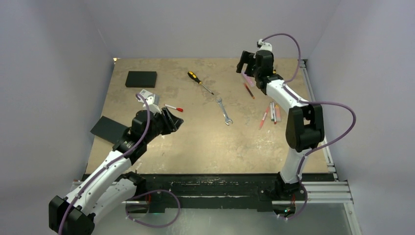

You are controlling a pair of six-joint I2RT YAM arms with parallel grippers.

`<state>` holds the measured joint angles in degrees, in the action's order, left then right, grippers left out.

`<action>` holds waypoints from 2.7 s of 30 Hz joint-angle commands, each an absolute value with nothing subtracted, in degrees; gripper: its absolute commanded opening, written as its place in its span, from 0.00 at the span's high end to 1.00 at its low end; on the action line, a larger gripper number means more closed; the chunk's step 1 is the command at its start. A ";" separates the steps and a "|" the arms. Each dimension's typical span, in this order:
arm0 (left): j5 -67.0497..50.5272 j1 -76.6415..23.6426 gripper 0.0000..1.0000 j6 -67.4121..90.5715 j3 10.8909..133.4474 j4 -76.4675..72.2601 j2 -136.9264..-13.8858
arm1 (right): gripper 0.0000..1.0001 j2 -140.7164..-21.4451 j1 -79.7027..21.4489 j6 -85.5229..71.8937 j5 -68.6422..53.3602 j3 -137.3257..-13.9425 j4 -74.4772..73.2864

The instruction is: Open the pen caps

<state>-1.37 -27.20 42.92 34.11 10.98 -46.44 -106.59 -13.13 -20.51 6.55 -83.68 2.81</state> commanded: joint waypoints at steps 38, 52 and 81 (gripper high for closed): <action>-3.08 -27.62 0.59 43.79 32.46 8.11 -46.50 | 0.42 -115.08 -14.33 -10.37 16.83 -79.80 -3.63; -2.64 -27.58 0.59 43.44 32.44 8.05 -47.23 | 0.49 -120.54 -14.15 -10.68 15.19 -83.37 -5.79; -2.44 -27.60 0.58 41.90 37.45 4.92 -48.86 | 1.00 -99.11 -20.14 -16.14 7.01 -72.46 3.31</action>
